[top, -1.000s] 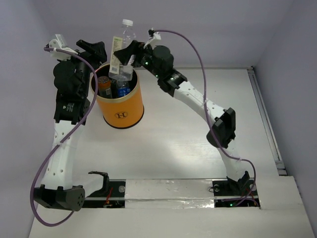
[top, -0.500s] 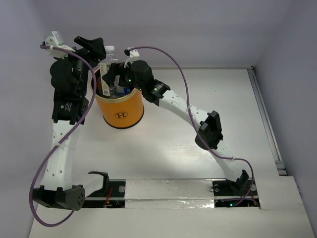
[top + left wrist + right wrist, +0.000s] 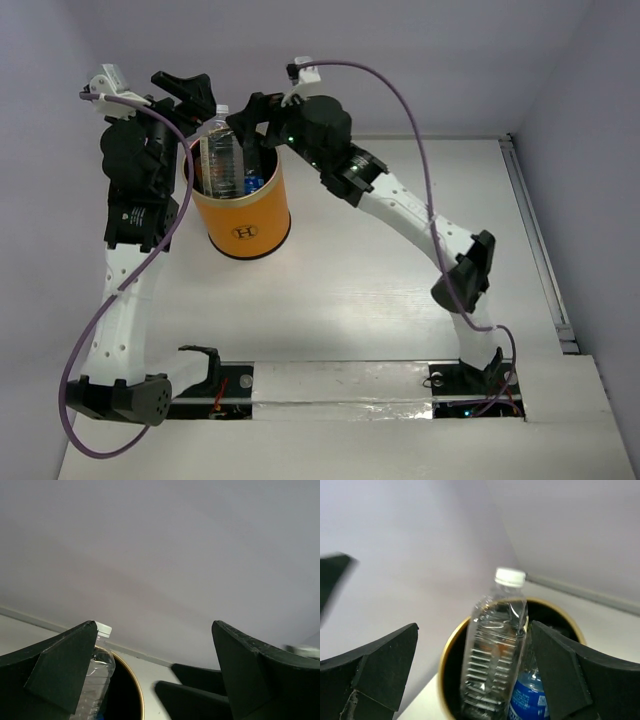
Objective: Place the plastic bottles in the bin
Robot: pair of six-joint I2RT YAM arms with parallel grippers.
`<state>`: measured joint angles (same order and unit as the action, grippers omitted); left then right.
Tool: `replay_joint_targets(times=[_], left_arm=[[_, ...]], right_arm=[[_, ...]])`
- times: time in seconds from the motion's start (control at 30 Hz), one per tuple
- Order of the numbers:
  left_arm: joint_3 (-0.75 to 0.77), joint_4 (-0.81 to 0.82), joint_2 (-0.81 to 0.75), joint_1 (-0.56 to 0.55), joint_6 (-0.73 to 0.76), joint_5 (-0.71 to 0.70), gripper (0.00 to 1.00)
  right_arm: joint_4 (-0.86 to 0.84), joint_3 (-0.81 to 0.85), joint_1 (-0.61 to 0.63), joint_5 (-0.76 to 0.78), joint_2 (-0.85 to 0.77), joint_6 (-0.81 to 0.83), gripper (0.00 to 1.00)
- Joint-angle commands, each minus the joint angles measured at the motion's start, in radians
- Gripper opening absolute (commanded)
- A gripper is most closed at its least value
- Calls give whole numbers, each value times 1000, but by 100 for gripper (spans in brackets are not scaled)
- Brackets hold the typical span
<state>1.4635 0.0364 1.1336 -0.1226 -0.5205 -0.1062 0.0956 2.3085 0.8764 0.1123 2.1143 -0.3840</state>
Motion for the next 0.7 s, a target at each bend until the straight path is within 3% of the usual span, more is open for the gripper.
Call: replay_joint_targets(times=[0.0,0.03,0.13,0.17,0.2,0.3,0.4,0.5,0.53,0.57,0.63,0.67], left_arm=[[-6,54,-51,5,-15,10,99],[-11,56,-57,5,-21,14,99],[-25,62,-80,5,-35,43,99],[-31,57,-92,5,-36,51,99],[-34,54,-98,5,-45,66,99],[-51,31,-135,5,-61,95,99],[-72,-22,-184,5,-65,100,99],[-86,-121,-235,5,-49,99,99],[-97,-133,-251,5,-46,100,99],[-120,-147,-285,5,-47,100,99],[-144,-147,-317,5,-50,135,99],[-167,-142,-343,5,-50,149,99]], right_arm=[[-109,-112,-1,53,-151,42,96],[-125,-138,-1,64,-216,42,91],[-177,-306,-1,87,-400,40,32],[-212,-367,-1,99,-459,40,4],[-226,-497,-1,118,-521,45,0],[-241,-696,-1,217,-794,60,0],[-131,-894,-1,340,-1078,34,0],[28,-1040,-1,482,-1325,-33,16],[74,-1082,-1,568,-1376,-55,22],[116,-1100,-1,607,-1419,-75,45],[205,-1126,-1,700,-1519,-104,67],[225,-1141,-1,728,-1539,-111,87]])
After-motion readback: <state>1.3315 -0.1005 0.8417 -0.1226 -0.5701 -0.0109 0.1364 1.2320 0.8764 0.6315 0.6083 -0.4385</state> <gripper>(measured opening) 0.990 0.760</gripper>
